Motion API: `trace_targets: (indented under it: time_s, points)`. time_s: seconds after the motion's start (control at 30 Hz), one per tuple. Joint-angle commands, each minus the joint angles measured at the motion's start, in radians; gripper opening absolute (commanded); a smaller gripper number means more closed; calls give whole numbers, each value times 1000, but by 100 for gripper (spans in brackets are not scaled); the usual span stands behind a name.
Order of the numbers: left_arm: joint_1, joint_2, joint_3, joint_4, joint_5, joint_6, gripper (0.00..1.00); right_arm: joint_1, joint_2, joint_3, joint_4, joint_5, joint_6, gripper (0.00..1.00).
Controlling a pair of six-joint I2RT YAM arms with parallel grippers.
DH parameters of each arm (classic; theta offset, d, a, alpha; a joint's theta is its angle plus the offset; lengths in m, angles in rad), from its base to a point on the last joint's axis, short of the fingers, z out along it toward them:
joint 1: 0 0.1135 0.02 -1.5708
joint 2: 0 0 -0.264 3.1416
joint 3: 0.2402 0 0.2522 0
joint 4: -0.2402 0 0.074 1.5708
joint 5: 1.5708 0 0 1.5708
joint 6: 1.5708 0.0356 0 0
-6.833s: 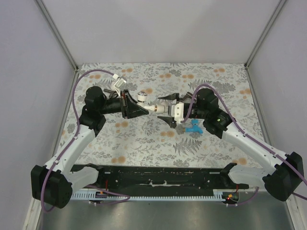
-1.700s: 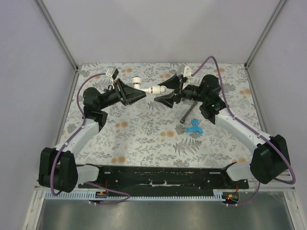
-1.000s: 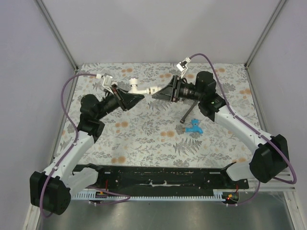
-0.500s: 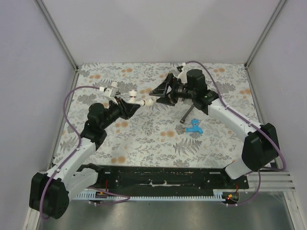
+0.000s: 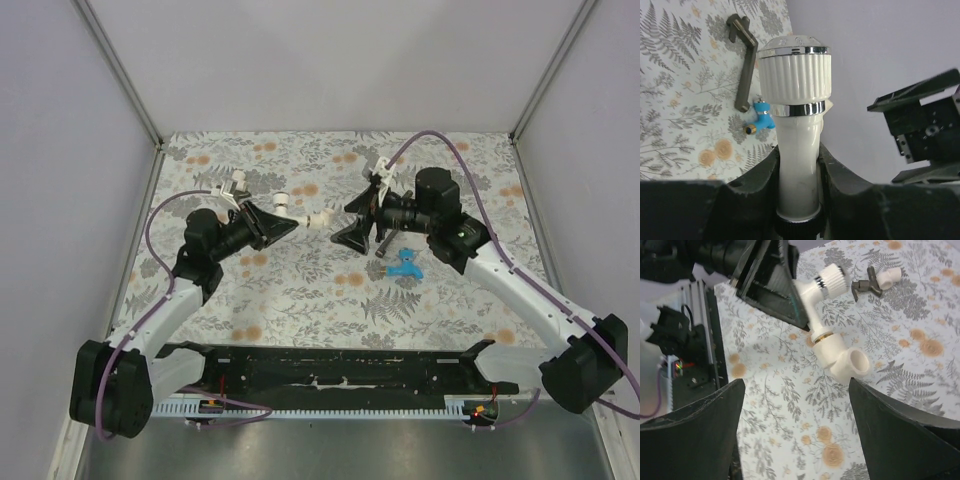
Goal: Install the water faucets
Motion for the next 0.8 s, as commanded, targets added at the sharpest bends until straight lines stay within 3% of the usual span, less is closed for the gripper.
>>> trace_targets:
  time_s: [0.0, 0.17, 0.43, 0.77]
  points:
    - [7, 12, 40, 122, 70, -207, 2, 69, -51, -51, 27, 21, -371, 91]
    - [7, 27, 71, 119, 91, -235, 2, 153, -45, -48, -22, 70, -500, 89]
    - [5, 20, 114, 111, 131, -236, 2, 161, -1, -39, -44, 160, -616, 89]
    - [5, 33, 170, 5, 173, -168, 2, 160, -1, -53, 67, 193, -607, 89]
